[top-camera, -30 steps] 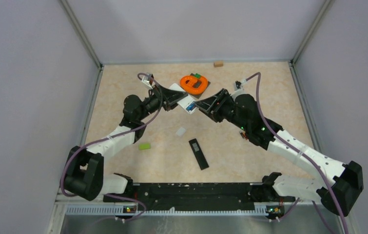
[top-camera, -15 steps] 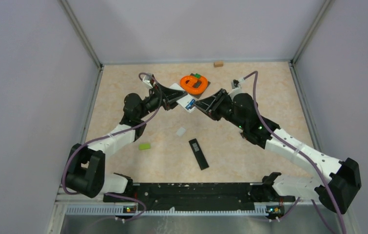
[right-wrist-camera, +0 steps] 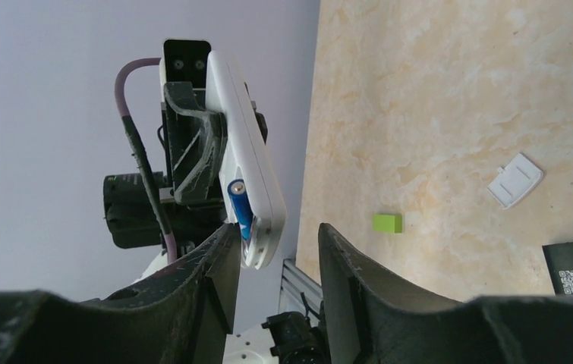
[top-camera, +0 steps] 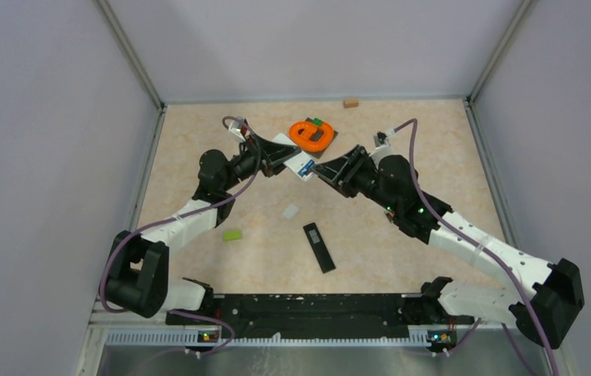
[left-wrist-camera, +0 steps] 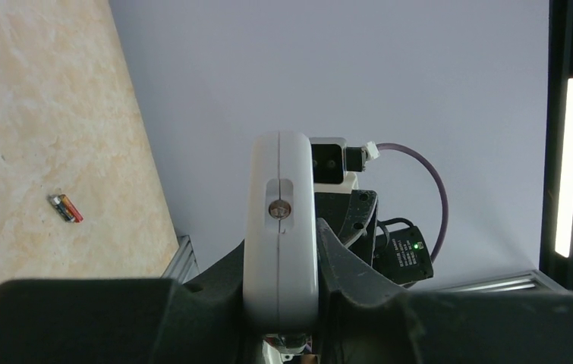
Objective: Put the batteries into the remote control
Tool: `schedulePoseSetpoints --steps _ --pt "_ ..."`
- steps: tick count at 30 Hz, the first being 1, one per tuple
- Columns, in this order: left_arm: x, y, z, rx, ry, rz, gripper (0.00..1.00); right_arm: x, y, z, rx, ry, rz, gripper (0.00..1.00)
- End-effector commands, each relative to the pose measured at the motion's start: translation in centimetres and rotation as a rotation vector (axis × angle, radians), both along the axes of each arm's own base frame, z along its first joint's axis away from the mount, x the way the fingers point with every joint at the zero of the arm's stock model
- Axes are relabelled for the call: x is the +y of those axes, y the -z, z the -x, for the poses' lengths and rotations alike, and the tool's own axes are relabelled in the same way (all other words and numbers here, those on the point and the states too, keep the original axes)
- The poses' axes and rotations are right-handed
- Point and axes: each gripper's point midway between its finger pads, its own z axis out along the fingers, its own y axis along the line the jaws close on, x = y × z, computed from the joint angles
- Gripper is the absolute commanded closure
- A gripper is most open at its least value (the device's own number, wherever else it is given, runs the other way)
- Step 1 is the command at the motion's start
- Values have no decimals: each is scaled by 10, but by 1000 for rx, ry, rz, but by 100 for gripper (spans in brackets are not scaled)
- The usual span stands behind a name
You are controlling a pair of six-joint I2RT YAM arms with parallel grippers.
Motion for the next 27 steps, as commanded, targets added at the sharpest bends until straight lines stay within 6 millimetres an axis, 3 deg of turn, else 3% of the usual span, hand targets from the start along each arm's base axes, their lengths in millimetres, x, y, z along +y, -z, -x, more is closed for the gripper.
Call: schedulePoseSetpoints --steps 1,6,12,17,27 --pt "2 -26 3 -121 -16 16 100 -12 -35 6 -112 18 -96 56" --pt "2 -26 3 -129 -18 15 100 -16 -40 7 -137 30 -126 54" --pt "1 -31 10 -190 2 6 100 -12 -44 -1 -120 39 -128 43" --pt "2 -37 19 -254 20 9 100 -9 -34 -10 -40 57 -114 39" --pt "2 -40 23 -269 34 36 100 -6 -35 -9 -35 42 -145 41"
